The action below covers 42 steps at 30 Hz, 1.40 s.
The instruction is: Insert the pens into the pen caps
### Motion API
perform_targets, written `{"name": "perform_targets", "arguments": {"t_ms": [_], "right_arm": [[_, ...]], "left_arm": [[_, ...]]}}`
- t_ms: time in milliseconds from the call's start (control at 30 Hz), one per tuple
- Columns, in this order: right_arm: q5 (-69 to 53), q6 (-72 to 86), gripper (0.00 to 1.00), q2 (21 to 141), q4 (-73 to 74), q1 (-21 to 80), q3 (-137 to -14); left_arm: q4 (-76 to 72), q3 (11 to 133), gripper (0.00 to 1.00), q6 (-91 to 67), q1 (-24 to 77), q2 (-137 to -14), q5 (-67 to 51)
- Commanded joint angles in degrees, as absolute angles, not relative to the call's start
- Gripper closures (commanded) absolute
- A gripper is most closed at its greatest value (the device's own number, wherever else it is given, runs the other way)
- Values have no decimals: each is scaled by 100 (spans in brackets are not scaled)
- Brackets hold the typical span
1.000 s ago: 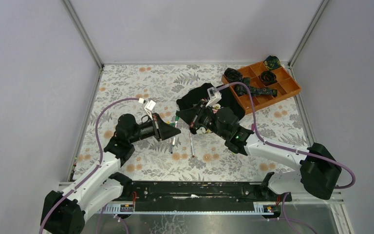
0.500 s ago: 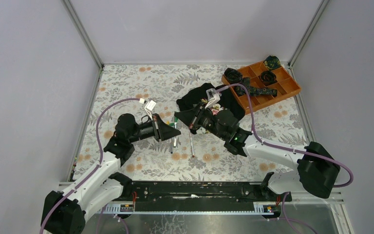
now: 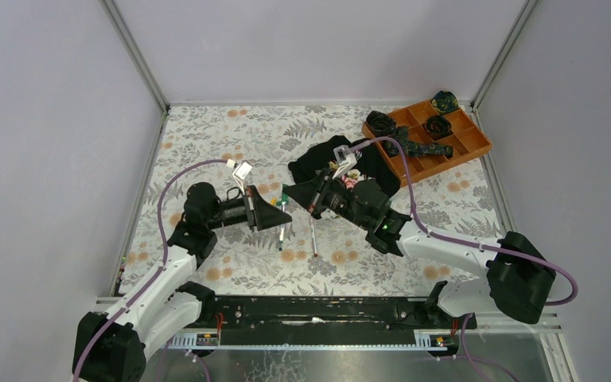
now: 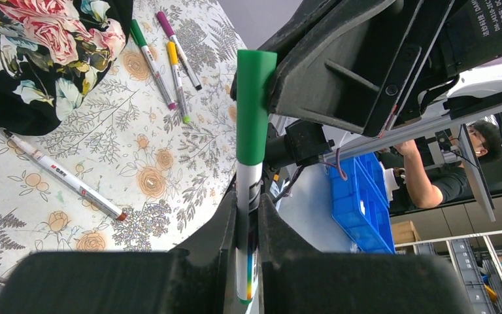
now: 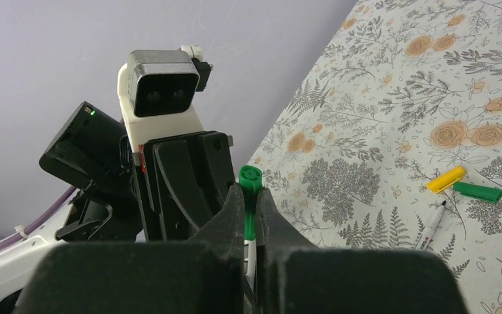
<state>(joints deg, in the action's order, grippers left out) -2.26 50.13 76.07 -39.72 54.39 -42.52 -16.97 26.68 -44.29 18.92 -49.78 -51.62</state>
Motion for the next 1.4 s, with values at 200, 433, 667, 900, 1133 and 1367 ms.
{"name": "perform_targets", "arguments": {"t_ms": [200, 433, 667, 900, 1133, 1367], "right_arm": [[-1225, 4030, 76, 7330, -960, 6030, -5352], [-1059, 3615, 25, 6724, -852, 5226, -5779], [-1697, 3612, 25, 7058, -1386, 5067, -6205], [-2282, 3704, 39, 7629, -1708, 5066, -6688], [-2808, 3772, 59, 7874, -1699, 5069, -6701], [-2935, 3959, 99, 7853, -1745, 5069, -6189]], "left_arm": [[-2206, 3172, 100, -3640, 1645, -4772, -4791], [-1497, 2837, 100, -3513, 1638, -4268, -5428], [-1393, 2786, 100, -3585, 1665, -4079, -5692], [-1327, 2857, 100, -3577, 1696, -4086, -5836], [-1315, 2987, 100, -3536, 1704, -4128, -5793], [-1988, 3051, 100, -3824, 1703, -4255, -5647]]}}
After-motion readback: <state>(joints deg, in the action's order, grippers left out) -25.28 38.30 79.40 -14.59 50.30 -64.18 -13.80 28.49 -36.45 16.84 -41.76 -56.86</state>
